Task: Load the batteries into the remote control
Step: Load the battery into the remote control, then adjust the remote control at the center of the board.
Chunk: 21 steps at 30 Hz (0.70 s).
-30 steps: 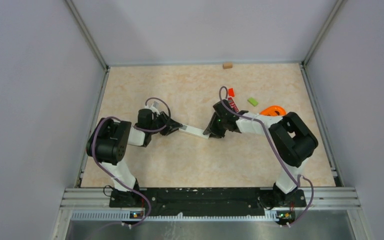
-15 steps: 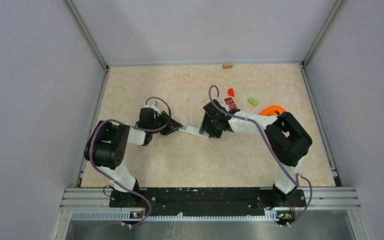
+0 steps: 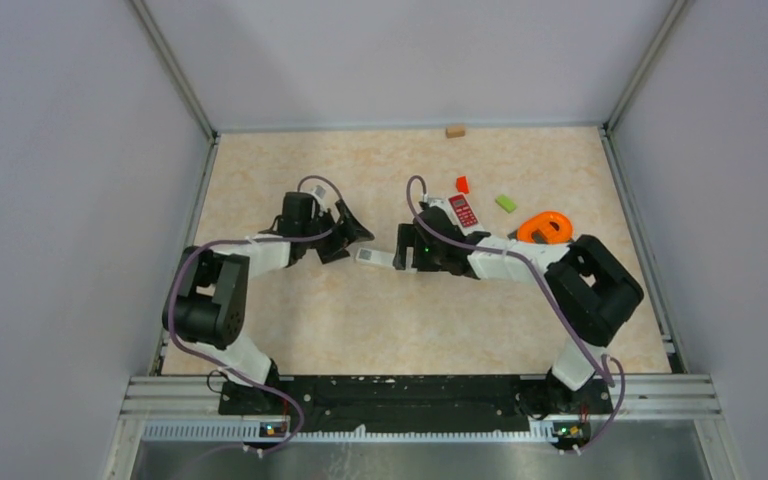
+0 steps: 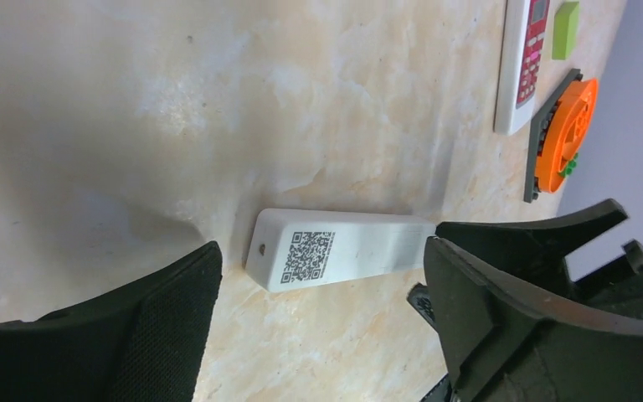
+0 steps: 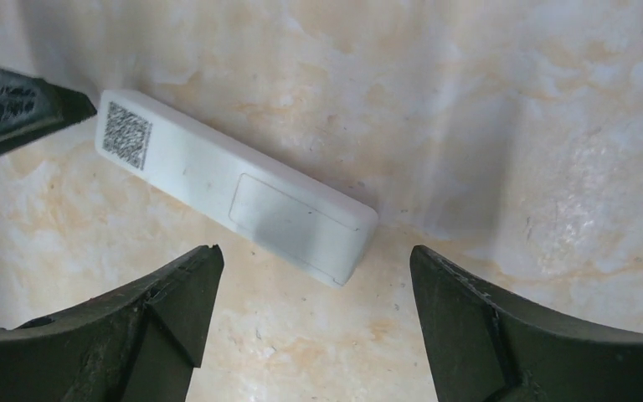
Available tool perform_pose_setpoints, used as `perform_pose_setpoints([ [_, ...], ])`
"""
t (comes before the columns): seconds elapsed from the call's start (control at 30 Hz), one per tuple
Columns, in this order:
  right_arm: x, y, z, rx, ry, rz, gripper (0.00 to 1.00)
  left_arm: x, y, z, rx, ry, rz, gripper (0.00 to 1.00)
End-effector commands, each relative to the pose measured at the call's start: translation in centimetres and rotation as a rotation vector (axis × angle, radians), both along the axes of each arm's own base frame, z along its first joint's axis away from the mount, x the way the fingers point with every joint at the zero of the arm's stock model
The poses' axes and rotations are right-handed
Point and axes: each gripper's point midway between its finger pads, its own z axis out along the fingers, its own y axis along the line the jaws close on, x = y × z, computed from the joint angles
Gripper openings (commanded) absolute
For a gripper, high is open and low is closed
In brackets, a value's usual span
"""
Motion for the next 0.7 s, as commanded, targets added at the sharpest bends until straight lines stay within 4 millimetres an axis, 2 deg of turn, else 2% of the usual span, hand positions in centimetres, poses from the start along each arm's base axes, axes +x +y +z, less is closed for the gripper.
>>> perform_pose_setpoints([
  [0.0,1.5,0.9,5.3,0.014,-0.222,0.173,0.86,1.4,2.0,3.3,0.078,-0.075,0.052,0.97],
  [0.1,1.4,1.7,6.4,-0.003,-0.306,0.324,0.84,0.9,3.6,4.6,0.107,-0.07,0.097,0.99],
  [0.2,1.6,2.6,7.3,-0.013,-0.379,0.425,0.83,0.2,4.7,7.5,0.1,-0.103,0.136,0.99],
  [0.27,2.3,2.9,6.7,-0.065,-0.397,0.467,0.83,-0.5,5.1,9.4,0.103,-0.143,0.153,0.99],
  [0.3,2.6,3.0,5.7,-0.103,-0.381,0.499,0.82,-0.9,5.5,10.6,0.106,-0.174,0.164,0.99],
  [0.33,3.1,3.5,5.8,-0.126,-0.396,0.527,0.82,-1.3,5.9,11.2,0.117,-0.185,0.176,0.99],
  [0.37,3.1,3.4,4.9,-0.17,-0.393,0.562,0.81,-1.6,6.5,11.8,0.14,-0.196,0.199,0.99],
  [0.57,1.9,5.5,2.7,-0.265,-0.399,0.785,0.8,-3.6,10.9,14.7,0.278,-0.263,0.373,0.99],
  [0.67,1.8,6.0,2.0,-0.283,-0.385,0.828,0.79,-4.4,12.3,16.5,0.31,-0.324,0.435,0.99],
])
